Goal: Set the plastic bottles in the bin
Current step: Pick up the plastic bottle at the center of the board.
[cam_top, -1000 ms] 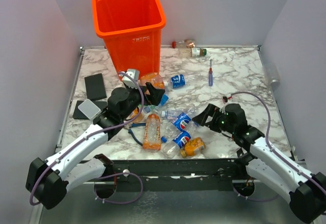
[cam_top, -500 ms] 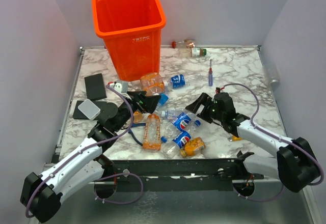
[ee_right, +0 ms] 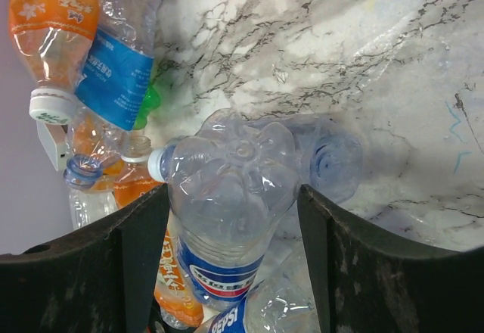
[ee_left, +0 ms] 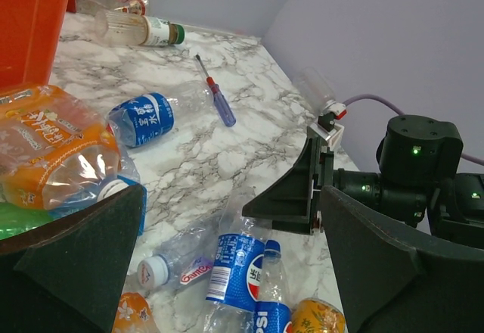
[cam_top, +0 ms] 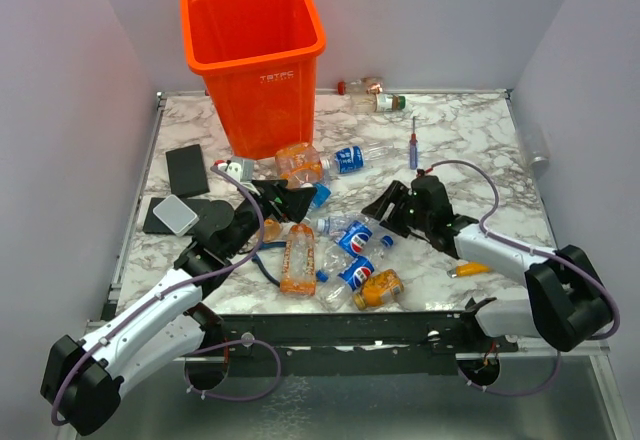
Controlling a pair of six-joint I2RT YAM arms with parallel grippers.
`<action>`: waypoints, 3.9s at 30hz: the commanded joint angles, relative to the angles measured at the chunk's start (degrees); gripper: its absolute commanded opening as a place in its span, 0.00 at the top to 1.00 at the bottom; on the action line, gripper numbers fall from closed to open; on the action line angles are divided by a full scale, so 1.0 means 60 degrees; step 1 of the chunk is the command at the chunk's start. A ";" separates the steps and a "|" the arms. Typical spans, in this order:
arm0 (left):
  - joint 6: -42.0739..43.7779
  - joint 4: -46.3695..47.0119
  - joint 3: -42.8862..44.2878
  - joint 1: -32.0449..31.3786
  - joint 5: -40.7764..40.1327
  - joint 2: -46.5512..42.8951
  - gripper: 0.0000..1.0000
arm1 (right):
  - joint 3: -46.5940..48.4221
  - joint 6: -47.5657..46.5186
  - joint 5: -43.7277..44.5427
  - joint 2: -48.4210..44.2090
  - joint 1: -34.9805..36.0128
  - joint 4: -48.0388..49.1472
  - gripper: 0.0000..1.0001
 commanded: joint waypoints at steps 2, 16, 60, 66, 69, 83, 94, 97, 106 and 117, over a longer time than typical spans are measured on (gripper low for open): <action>0.0054 0.0036 0.0216 -0.0019 -0.0113 0.0077 0.01 | 0.0440 0.0042 0.0066 0.0456 0.0066 -0.0182 0.24; 0.0062 -0.0076 0.0274 -0.0019 0.0230 0.0166 0.01 | 0.0815 -0.0131 0.0080 0.1025 0.0155 -0.0199 0.47; -0.4547 0.6556 0.1379 -0.1928 0.0459 0.3760 0.01 | -0.1639 0.3035 0.3603 -0.5308 0.0044 0.6636 0.71; -0.4227 0.7143 0.2055 -0.2137 0.0579 0.4341 0.12 | -0.1894 0.3469 0.2605 -0.4886 0.0043 0.7114 0.72; -0.4152 0.7254 0.2171 -0.2220 0.0736 0.4518 0.29 | -0.1944 0.3389 0.2741 -0.5142 0.0048 0.6691 0.72; -0.3585 0.7288 0.1845 -0.2363 0.0689 0.4372 0.74 | -0.1807 0.2838 0.2397 -0.5256 0.0052 0.6267 0.60; -0.2667 0.5724 0.2072 -0.2124 0.1062 0.3519 1.00 | 0.0187 -0.0457 0.1453 -0.7152 0.0045 0.0468 0.02; -0.2874 0.5568 0.2179 -0.1843 0.1549 0.3509 1.00 | 0.0743 -0.1113 0.1282 -0.7344 0.0041 -0.0795 0.00; -0.4669 0.5375 0.3467 0.0362 0.6652 0.4423 1.00 | 0.3784 -0.5213 -0.0654 -0.6857 0.0044 -0.4613 0.00; -0.4707 0.4965 0.4735 0.0110 1.0105 0.4912 1.00 | 0.6213 -0.7968 -0.4910 -0.4656 0.0050 -0.7733 0.01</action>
